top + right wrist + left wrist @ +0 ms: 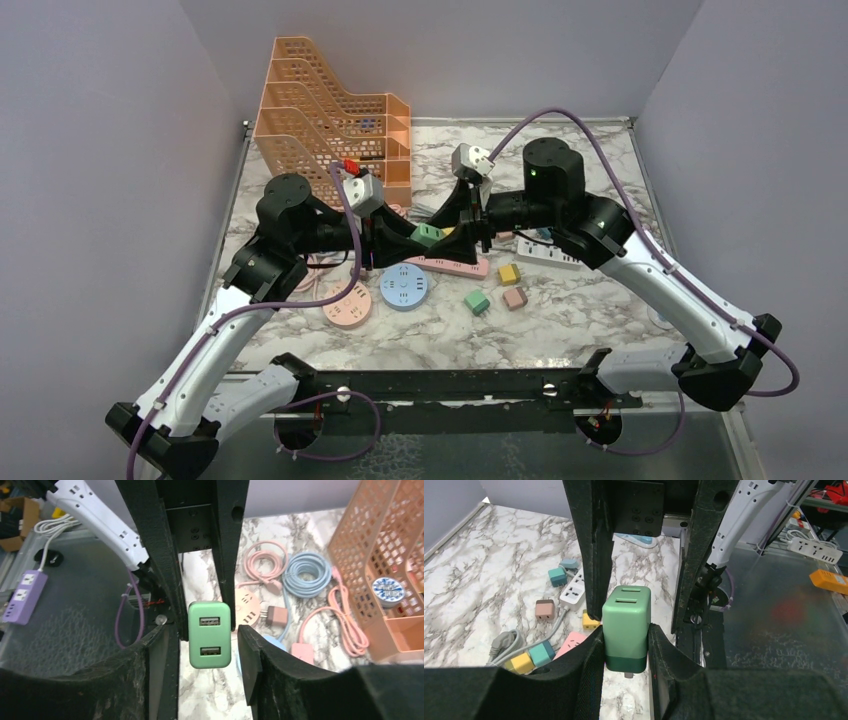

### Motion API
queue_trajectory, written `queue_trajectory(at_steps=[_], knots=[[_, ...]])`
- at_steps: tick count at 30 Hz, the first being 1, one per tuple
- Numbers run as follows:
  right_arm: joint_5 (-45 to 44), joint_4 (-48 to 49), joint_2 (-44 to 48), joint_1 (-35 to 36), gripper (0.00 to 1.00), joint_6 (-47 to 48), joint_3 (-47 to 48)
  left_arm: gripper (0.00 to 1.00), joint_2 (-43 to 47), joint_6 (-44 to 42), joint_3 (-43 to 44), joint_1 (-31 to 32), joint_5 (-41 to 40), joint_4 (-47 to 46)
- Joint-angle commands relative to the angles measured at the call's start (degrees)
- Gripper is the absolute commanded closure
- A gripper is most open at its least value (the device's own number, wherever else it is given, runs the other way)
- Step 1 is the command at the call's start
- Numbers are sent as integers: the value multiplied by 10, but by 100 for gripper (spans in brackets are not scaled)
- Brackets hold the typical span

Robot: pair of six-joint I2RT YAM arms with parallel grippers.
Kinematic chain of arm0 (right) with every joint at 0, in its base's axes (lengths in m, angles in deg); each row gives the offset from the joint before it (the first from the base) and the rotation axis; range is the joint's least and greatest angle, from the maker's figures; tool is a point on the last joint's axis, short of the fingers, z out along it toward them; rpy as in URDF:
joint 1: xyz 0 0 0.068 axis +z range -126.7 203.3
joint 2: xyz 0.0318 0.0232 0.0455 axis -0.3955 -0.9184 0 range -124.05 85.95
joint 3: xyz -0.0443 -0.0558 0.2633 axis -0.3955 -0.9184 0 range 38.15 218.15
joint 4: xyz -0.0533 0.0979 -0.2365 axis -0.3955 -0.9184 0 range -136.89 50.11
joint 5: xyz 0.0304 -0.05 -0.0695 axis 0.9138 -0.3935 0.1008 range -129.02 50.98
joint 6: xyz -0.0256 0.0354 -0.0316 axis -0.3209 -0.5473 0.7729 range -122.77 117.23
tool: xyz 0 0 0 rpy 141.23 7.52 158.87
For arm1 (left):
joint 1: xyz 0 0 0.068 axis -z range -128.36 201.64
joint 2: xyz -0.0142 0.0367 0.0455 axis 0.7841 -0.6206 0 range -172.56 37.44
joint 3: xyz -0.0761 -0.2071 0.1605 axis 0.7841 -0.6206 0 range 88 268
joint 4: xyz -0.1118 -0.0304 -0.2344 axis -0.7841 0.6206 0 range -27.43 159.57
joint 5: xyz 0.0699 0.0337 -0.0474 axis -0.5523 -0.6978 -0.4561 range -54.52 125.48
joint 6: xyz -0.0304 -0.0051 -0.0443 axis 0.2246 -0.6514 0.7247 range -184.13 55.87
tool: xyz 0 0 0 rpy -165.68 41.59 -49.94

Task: Insert the plug

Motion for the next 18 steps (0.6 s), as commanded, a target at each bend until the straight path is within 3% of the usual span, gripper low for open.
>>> queue_trajectory(at_steps=[1, 6, 11, 18], knots=[[50, -31, -6, 3, 52, 42, 14, 100, 7, -18, 11, 0, 42, -1], [76, -41, -16, 3, 65, 43, 15, 100, 9, -27, 3, 0, 44, 3], [93, -26, -16, 3, 60, 36, 11, 100, 8, -67, 4, 0, 38, 43], [105, -13, -21, 3, 60, 28, 3, 100, 4, -102, 13, 0, 41, 76]])
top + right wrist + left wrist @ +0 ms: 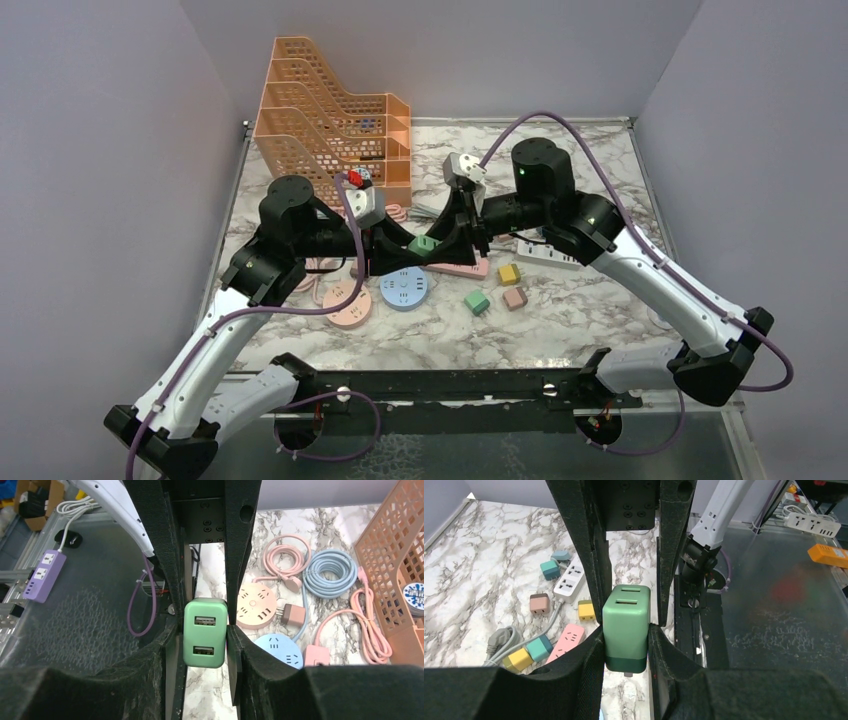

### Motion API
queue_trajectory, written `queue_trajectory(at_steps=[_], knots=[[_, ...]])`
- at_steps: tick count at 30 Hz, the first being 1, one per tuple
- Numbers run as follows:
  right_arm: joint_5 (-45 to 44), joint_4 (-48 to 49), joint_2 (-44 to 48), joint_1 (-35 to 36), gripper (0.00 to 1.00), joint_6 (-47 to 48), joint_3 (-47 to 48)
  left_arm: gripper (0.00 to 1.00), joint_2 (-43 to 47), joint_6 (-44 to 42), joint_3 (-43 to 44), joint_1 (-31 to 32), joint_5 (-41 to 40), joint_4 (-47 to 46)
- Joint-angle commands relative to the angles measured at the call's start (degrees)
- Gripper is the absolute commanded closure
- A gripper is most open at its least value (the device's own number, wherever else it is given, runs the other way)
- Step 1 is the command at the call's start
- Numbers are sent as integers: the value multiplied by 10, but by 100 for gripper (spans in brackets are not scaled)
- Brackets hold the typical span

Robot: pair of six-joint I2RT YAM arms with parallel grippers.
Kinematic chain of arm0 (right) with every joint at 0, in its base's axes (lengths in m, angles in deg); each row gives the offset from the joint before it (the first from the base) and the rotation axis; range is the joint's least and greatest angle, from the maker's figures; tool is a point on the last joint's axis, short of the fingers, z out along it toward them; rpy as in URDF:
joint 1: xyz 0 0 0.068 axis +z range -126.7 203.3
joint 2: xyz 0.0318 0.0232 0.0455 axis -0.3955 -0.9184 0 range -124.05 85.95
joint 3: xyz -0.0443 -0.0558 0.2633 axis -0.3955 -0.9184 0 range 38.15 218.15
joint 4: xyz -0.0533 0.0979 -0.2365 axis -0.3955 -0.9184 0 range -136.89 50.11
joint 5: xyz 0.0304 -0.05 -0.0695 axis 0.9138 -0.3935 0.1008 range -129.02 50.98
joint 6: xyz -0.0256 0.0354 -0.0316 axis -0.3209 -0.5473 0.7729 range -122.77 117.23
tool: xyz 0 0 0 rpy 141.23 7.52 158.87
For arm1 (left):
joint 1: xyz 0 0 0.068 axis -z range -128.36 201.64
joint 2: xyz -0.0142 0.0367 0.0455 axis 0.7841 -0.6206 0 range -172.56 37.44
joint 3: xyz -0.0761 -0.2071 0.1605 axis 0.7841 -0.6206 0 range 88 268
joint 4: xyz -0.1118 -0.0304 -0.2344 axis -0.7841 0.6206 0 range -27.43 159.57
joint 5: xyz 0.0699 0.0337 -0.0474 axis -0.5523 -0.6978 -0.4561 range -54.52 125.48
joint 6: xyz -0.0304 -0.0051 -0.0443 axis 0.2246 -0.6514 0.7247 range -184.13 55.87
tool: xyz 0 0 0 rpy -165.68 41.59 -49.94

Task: Insert the plug

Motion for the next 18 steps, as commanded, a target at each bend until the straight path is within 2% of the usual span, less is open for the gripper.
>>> queue_trajectory(at_steps=[1, 3, 5, 8, 10, 14, 17, 18], knots=[[44, 12, -4, 4, 58, -4, 2, 100, -2, -49, 15, 0, 11, 35], [42, 16, -6, 4, 54, -11, 2, 100, -3, -55, 16, 0, 9, 42], [32, 17, -10, 4, 57, -16, 3, 100, -4, -60, 19, 0, 9, 47], [23, 14, -22, 4, 78, -18, 8, 100, -5, -66, 20, 0, 8, 50], [28, 5, -31, 4, 83, -14, 10, 100, -6, -64, 22, 0, 9, 50], [9, -8, -53, 4, 83, -9, 12, 100, -6, -63, 25, 0, 9, 50], [1, -22, -68, 4, 67, -5, 16, 98, 1, -62, 19, 0, -8, 50], [3, -25, -71, 4, 66, -2, 16, 97, 3, -62, 18, 0, -15, 50]])
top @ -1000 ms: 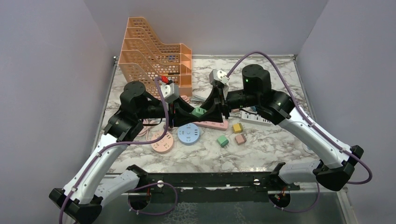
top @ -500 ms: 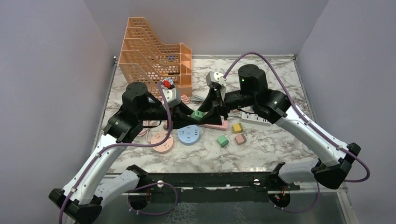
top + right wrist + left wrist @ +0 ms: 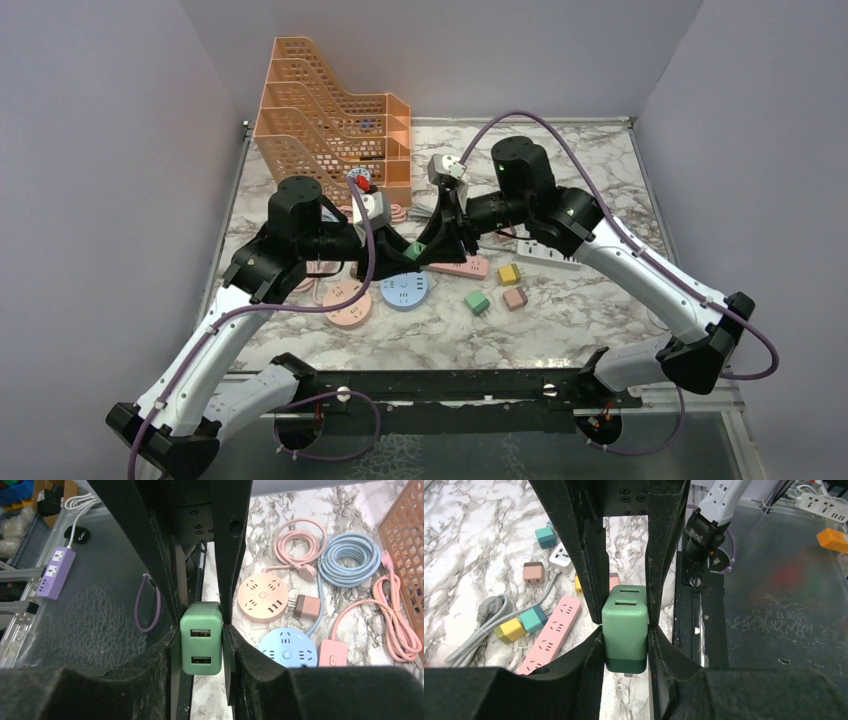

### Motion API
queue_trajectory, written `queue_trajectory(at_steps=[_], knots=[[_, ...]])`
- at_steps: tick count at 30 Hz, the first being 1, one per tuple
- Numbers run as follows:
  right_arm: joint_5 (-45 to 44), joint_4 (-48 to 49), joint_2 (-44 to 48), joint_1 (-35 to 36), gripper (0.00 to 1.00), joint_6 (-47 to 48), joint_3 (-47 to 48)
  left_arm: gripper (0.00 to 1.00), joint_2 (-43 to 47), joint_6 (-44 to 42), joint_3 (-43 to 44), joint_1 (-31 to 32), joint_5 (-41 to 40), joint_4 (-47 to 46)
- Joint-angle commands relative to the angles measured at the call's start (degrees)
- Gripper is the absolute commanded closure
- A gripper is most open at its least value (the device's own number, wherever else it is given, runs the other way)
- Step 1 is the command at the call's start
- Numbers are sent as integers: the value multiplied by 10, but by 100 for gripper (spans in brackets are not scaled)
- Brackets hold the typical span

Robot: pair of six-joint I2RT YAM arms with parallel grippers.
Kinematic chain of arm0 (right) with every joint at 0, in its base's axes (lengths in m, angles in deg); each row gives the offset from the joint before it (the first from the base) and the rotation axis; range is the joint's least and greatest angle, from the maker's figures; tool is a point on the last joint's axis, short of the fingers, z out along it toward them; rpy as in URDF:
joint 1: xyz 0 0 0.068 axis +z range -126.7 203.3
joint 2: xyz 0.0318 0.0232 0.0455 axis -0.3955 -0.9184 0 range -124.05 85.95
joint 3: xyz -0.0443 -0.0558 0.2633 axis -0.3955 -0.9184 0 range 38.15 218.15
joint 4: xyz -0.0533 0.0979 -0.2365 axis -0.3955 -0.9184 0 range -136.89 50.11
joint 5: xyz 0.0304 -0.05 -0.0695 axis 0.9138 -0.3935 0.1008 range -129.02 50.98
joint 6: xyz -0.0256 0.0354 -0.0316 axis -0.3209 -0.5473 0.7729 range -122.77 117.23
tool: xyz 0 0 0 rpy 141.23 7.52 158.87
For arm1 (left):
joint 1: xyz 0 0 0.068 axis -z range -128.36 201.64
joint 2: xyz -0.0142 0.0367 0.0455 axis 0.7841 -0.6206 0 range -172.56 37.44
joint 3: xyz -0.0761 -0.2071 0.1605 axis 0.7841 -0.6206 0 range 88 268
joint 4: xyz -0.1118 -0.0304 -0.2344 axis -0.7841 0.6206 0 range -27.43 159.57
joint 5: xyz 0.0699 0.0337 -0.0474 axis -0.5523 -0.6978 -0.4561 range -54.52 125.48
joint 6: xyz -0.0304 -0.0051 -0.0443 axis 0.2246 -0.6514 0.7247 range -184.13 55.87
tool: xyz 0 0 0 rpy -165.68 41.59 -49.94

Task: Insert the plug

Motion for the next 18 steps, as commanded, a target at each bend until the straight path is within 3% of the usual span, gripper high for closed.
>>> queue_trajectory(at_steps=[1, 6, 8, 9, 11, 12, 18], knots=[[-5, -21, -31, 6, 66, 9, 12, 97, 11, -10, 16, 4, -15, -36], [6, -34, -49, 6, 97, 22, 16, 96, 21, -4, 8, 4, -34, -36], [-6, -32, -55, 6, 99, 25, 16, 89, 25, 6, 2, 5, -61, -36], [-17, -26, -55, 6, 99, 24, 14, 79, 29, 13, -2, 4, -81, -36], [-46, -12, -53, 6, 99, 25, 7, 49, 40, 27, -15, 4, -132, -35], [-61, -5, -52, 6, 99, 28, 3, 40, 47, 34, -23, 5, -162, -35], [-126, 21, -47, 1, 99, 62, -26, 15, 74, 79, -66, 5, -361, -36]])
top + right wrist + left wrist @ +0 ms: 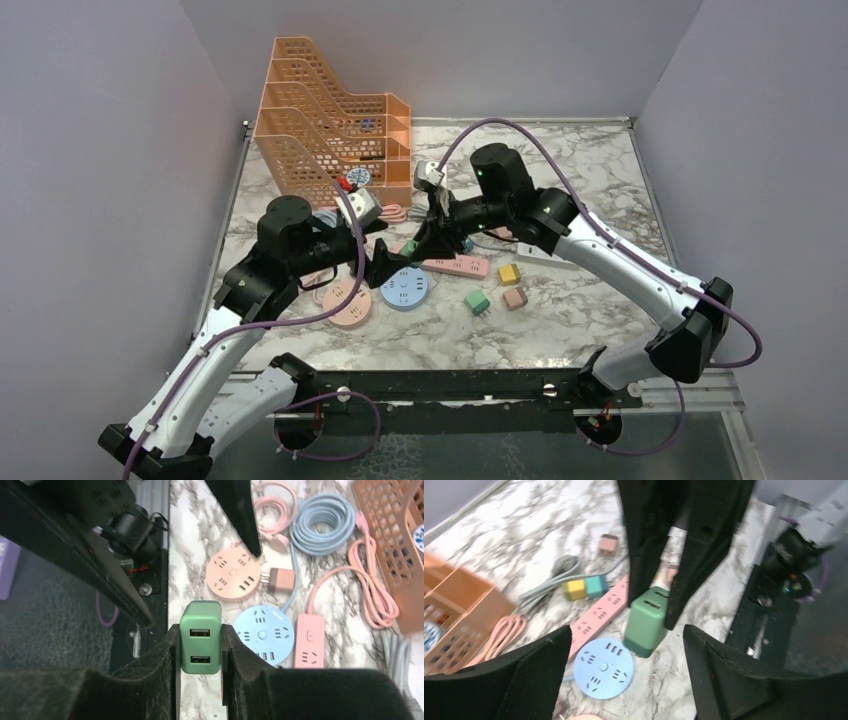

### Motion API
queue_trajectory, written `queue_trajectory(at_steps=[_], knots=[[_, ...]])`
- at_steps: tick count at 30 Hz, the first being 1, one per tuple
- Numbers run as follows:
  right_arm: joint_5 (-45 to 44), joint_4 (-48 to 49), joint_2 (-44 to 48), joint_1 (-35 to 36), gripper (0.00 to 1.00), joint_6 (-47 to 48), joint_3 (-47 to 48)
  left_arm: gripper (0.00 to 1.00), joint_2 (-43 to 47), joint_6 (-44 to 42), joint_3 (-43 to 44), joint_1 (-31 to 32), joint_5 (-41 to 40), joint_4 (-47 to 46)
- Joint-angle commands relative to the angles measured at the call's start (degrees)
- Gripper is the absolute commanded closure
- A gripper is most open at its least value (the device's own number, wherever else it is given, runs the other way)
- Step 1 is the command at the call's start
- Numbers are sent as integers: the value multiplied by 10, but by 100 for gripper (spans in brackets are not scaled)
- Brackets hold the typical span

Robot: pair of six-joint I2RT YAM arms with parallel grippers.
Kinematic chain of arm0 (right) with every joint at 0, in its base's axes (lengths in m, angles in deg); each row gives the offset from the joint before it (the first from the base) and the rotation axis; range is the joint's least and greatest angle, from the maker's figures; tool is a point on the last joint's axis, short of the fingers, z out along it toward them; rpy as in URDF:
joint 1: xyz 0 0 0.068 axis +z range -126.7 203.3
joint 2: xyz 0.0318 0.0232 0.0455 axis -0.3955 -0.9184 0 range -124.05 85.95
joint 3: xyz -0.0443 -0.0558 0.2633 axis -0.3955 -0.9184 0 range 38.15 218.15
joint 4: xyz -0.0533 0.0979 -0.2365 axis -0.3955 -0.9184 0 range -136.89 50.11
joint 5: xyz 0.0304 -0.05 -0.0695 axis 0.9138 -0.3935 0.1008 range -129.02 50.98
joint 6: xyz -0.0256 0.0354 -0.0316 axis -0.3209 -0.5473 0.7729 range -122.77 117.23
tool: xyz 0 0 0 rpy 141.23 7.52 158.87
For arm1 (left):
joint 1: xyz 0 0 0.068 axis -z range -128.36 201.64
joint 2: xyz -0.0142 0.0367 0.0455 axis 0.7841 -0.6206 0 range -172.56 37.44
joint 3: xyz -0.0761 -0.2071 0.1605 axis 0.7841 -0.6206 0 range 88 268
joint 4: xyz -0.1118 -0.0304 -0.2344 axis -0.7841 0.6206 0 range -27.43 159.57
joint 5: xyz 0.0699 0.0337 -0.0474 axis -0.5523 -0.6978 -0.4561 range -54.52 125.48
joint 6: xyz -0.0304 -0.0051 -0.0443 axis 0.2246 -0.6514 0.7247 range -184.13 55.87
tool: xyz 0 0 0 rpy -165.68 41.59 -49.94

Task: Insert the plug

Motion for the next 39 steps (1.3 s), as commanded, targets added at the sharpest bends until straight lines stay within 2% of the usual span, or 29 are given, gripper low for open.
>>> queue_trajectory(at_steps=[1, 6, 9, 13, 19, 23, 26, 39], knots=[[-75, 23, -6, -5, 99, 35, -21, 14, 20, 52, -23, 2, -195, -29], [-126, 23, -41, -14, 99, 65, -32, 12, 37, 128, -49, 2, -347, -30], [-138, 25, -70, -15, 99, 101, -40, 12, 49, 169, -65, 2, -405, -24], [-137, 14, -112, -15, 99, 150, -36, 12, 73, 220, -92, 2, -457, -25], [-164, -40, -196, -15, 99, 201, 30, 12, 104, 247, -125, 2, -511, -24], [-203, -63, -241, -15, 99, 231, 62, 12, 124, 257, -142, 2, -535, -22], [-238, -42, -257, -15, 99, 237, 54, 12, 131, 261, -152, 2, -536, -22], [-217, -1, -292, -20, 99, 240, 33, 12, 132, 265, -177, 2, -521, -23]])
